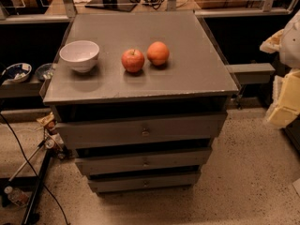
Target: Open bottom drawer
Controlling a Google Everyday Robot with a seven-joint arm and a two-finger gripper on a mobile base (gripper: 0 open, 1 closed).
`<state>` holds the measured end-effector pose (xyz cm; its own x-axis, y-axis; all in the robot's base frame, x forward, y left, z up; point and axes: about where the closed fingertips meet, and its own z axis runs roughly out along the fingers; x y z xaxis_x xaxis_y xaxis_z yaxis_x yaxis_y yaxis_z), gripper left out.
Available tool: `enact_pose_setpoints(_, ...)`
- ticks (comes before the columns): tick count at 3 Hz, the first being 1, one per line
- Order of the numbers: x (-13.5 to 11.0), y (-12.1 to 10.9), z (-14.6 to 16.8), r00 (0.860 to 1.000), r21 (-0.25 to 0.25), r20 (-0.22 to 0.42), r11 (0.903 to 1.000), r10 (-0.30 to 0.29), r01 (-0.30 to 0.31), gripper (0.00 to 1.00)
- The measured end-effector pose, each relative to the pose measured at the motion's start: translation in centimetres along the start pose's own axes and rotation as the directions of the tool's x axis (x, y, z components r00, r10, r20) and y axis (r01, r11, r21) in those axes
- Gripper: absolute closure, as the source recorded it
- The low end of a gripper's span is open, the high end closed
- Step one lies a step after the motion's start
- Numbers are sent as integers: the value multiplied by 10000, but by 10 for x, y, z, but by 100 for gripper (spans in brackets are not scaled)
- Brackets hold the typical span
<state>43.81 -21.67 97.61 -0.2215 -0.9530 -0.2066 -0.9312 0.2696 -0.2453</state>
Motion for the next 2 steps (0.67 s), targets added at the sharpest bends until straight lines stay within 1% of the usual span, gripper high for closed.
enact_pose_setpoints(1, 0, 0, 0, 10000, 23, 14, 10000, -4, 4, 0)
enact_pose_setpoints(2, -6, 12, 23, 9996, -286, 262, 9996, -78, 85, 0)
